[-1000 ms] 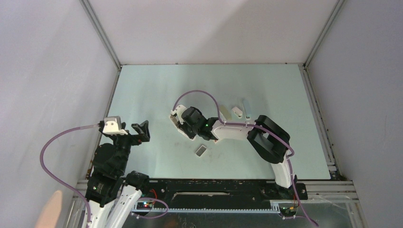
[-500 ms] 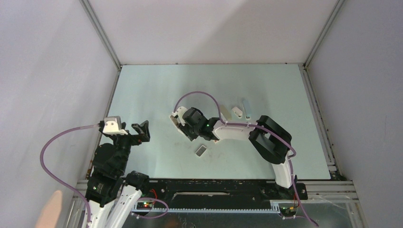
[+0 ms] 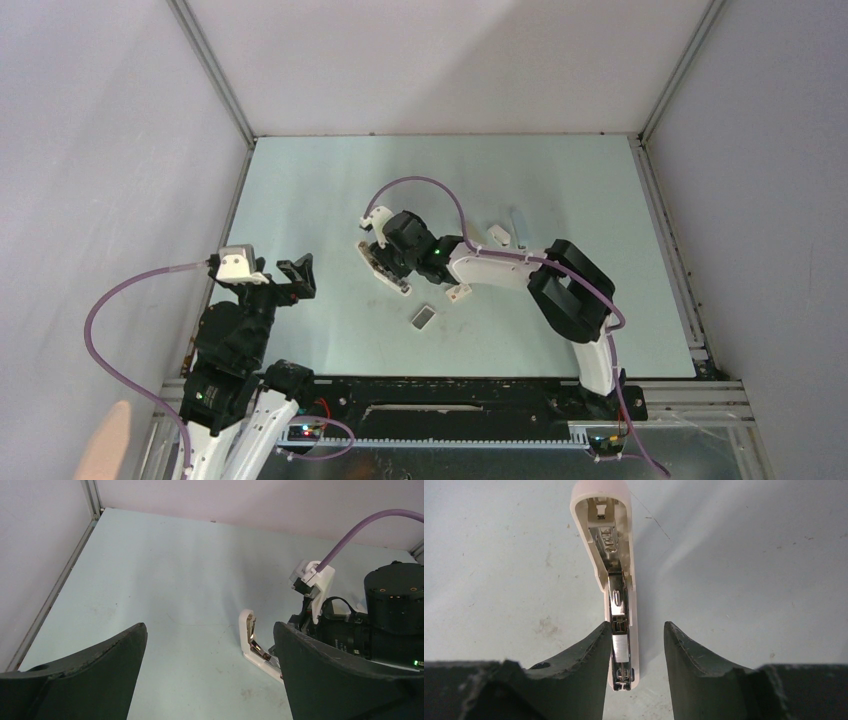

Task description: Load the staples into the stapler

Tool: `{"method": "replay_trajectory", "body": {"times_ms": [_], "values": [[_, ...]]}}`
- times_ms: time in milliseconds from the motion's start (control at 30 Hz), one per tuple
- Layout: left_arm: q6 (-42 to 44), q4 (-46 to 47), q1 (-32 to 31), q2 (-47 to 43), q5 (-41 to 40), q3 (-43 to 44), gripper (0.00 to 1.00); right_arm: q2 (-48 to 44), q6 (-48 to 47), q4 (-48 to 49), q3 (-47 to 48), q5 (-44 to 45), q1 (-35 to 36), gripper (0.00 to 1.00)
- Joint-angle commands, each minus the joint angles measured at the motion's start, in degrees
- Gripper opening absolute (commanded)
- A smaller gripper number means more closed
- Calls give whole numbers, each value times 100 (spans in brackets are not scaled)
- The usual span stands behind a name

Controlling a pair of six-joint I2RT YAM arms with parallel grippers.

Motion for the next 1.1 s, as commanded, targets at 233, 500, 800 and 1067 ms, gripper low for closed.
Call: {"method": "replay_trajectory", "body": {"times_ms": [233, 500, 800, 1067], "values": [[-24, 173, 49, 62, 65, -53, 100, 340, 5, 1, 365, 82, -48, 46], [-24, 178, 49, 57, 65, -53, 100, 363, 60, -151, 325, 157, -51, 45], [-24, 175, 51, 57, 72, -53, 100, -78, 127, -320, -142, 283, -38, 45], [-80, 157, 47, 268, -28, -28, 100, -873, 111, -276, -513, 414, 186, 45]]}}
